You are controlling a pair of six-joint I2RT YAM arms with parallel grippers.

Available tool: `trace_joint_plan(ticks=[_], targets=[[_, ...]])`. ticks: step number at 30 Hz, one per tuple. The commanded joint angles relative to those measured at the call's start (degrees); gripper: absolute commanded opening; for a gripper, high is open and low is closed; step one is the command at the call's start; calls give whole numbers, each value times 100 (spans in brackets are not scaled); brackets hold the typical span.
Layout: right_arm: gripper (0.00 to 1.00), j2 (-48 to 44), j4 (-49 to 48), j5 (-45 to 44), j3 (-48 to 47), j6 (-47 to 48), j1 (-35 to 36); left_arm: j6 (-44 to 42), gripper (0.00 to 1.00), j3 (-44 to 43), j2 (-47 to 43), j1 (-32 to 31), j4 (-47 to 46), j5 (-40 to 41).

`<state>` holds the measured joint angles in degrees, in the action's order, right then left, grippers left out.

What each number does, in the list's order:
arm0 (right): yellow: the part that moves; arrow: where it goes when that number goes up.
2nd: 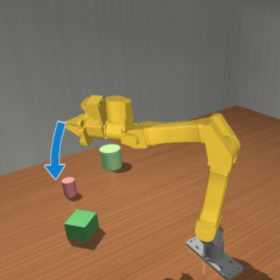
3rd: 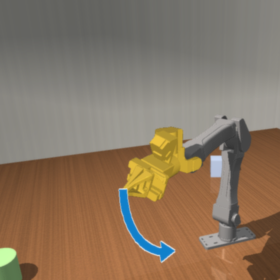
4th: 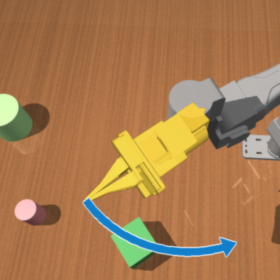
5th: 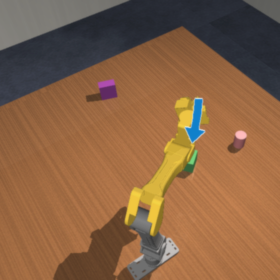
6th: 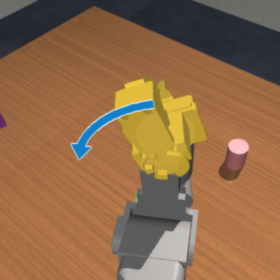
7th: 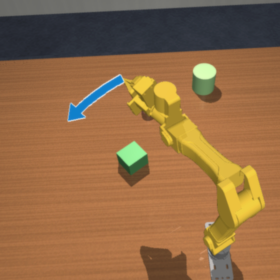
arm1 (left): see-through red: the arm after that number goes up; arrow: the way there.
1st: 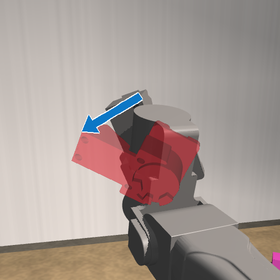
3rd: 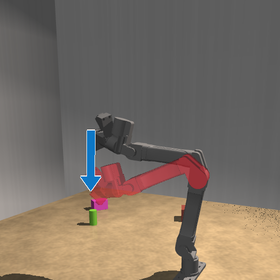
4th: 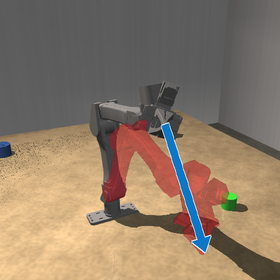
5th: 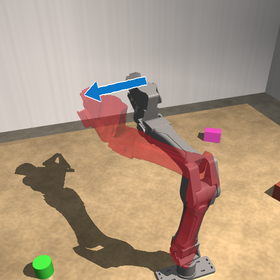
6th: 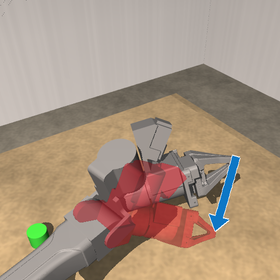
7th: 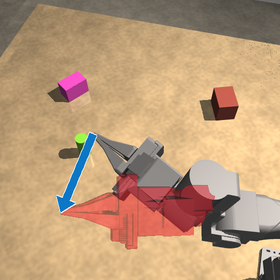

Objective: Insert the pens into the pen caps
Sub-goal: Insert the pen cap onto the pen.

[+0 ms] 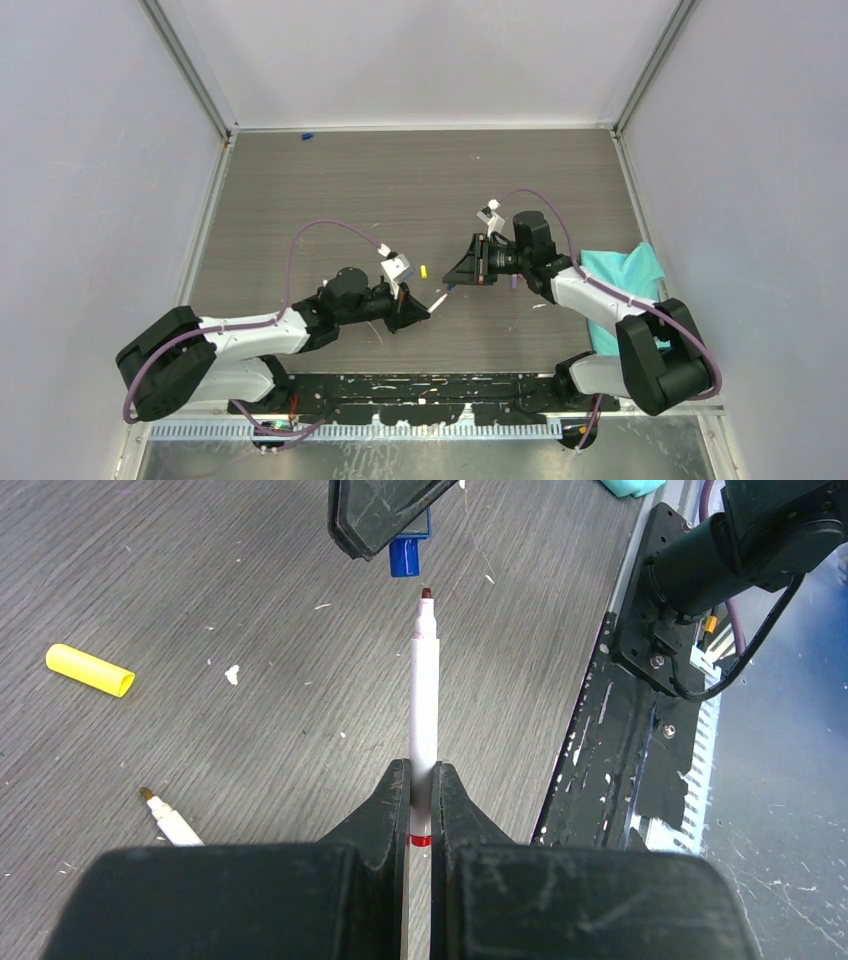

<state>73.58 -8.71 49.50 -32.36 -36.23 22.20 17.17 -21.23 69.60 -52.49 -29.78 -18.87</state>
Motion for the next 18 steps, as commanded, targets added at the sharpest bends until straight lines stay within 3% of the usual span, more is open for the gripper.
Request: trace_joint_plan(ticks=[1, 18], targets=[[1, 24, -306, 185, -95, -35, 52, -44, 0, 7, -127, -32, -370, 4], [1, 39, -266, 311, -37, 34, 114, -39, 0, 102, -257, -25, -397, 214]])
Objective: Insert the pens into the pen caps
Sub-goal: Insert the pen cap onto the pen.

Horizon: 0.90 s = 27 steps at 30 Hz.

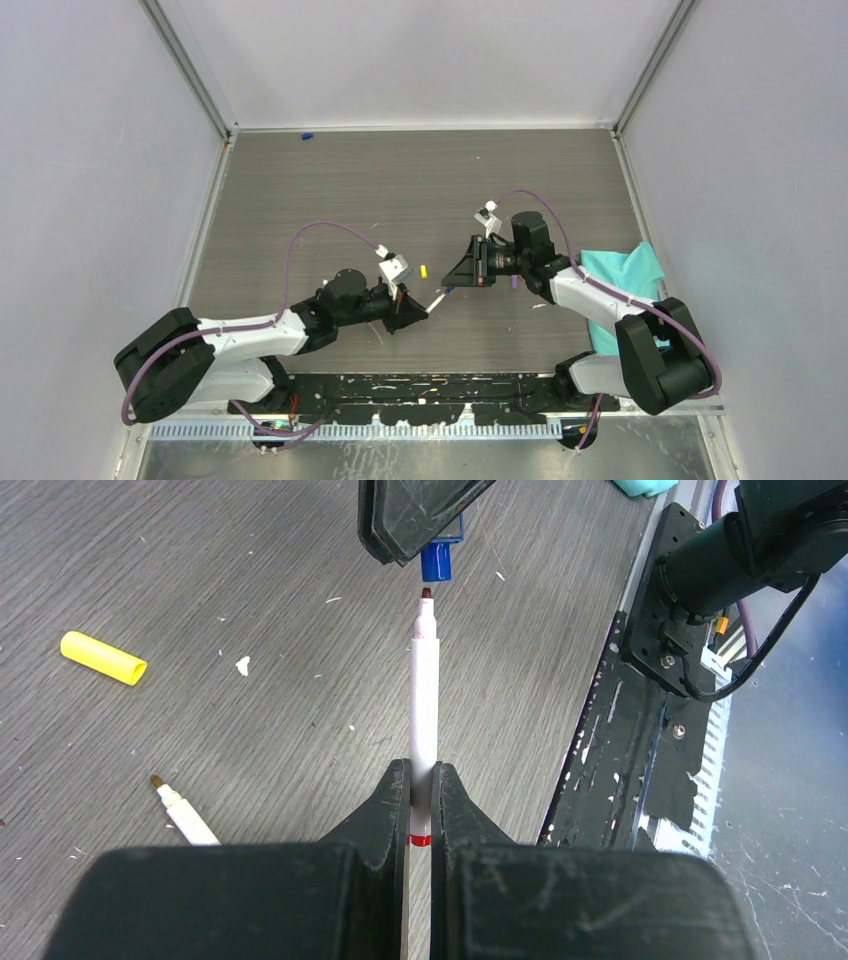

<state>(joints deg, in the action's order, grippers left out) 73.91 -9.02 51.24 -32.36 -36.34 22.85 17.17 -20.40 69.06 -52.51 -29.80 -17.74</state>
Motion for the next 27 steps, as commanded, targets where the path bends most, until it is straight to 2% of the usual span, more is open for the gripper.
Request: trace_joint_plan(ticks=[1, 15, 27], targets=[[1, 11, -233, 123, -35, 44, 52, -34, 0, 19, -209, -25, -394, 100], [1, 23, -281, -176, -94, 18, 71, 22, 0, 63, -235, -22, -465, 0], [1, 30, -448, 55, -58, -85, 86, 23, 0, 72, -190, -22, -526, 6]])
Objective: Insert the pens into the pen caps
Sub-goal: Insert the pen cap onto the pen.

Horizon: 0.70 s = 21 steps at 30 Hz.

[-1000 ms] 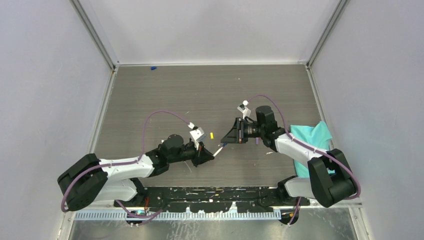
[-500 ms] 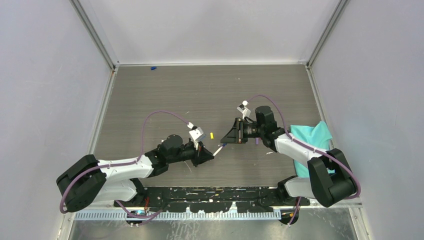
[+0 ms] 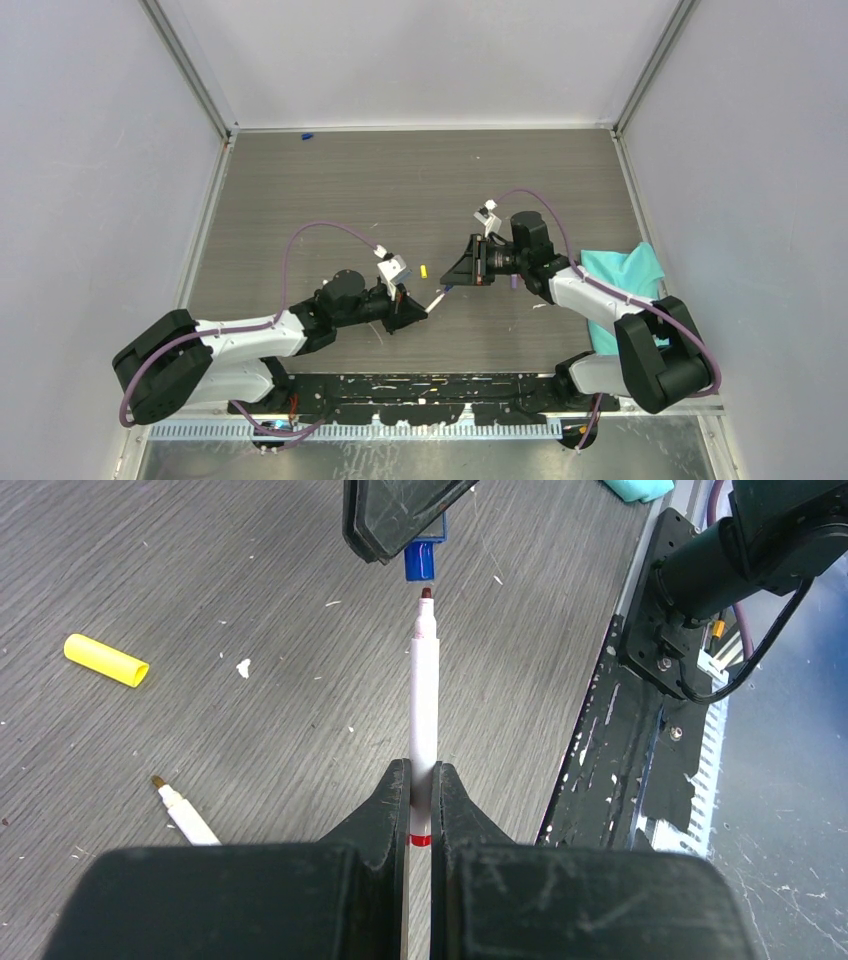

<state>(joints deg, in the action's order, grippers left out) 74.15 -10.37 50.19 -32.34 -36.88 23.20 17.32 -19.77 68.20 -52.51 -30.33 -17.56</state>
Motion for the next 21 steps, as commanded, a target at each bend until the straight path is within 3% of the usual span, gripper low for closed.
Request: trace_joint_plan(ticks=[1, 21], targets=[[1, 4, -310, 166, -52, -22, 64, 8, 0, 8, -106, -22, -476, -14], [1, 155, -261, 279, 0, 119, 284, 8, 0, 50, -222, -22, -500, 154]])
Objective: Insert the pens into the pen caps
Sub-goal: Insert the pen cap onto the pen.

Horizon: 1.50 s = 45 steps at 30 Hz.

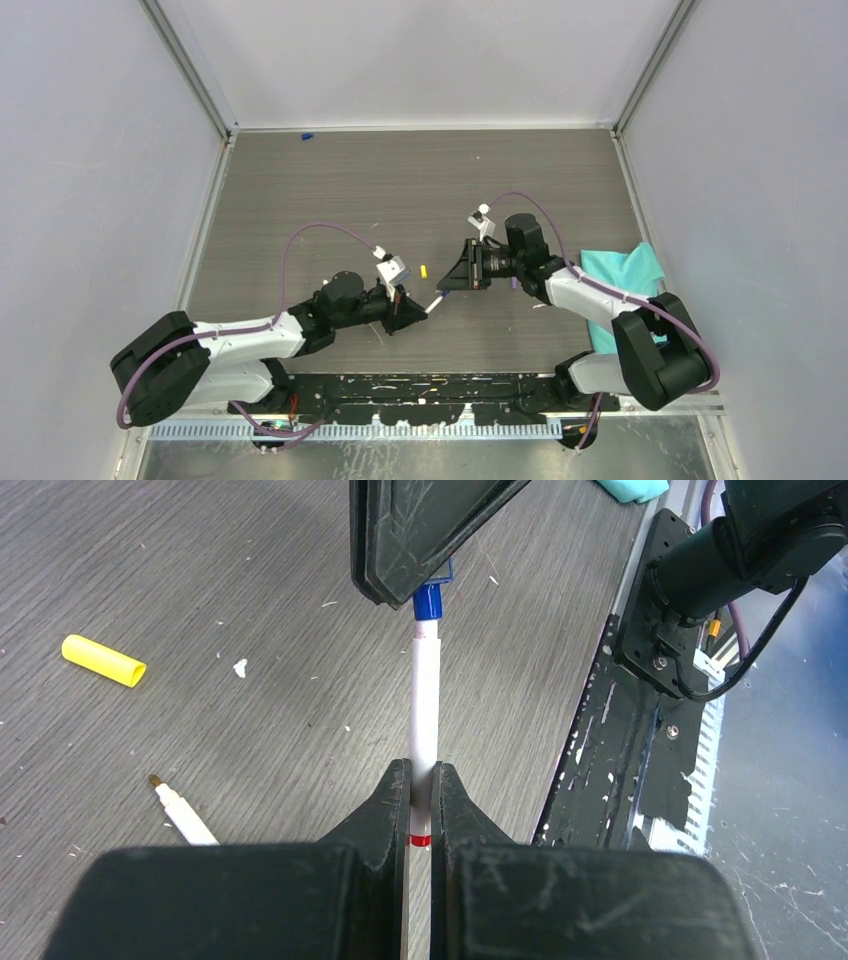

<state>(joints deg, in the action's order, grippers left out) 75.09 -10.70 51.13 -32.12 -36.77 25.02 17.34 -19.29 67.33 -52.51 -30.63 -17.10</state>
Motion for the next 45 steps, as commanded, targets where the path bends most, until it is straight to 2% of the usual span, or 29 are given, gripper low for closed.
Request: trace_joint_plan(ticks=[1, 8, 15, 28, 35, 36, 39, 45], targets=[[1, 82, -235, 186, -24, 102, 127, 8, 0, 1, -128, -25, -469, 109], [1, 142, -377, 262, 65, -74, 300, 6, 0, -26, -71, -23, -495, 222], [1, 94, -55, 193, 191, 175, 464, 108, 0, -18, 148, -35, -735, 392], [1, 400, 255, -416, 604, 828, 568, 371, 0, -113, 1998, -426, -1740, 593], [1, 398, 305, -565, 721, 949, 575, 413, 0, -310, 2664, -591, -1764, 616], [1, 382, 307, -583, 731, 946, 581, 432, 2, -322, 2735, -599, -1762, 617], [1, 328, 310, -625, 759, 919, 575, 464, 17, -370, 2863, -660, -1669, 727], [1, 260, 314, -700, 767, 862, 575, 293, 25, -576, 2844, -847, -990, 1156]])
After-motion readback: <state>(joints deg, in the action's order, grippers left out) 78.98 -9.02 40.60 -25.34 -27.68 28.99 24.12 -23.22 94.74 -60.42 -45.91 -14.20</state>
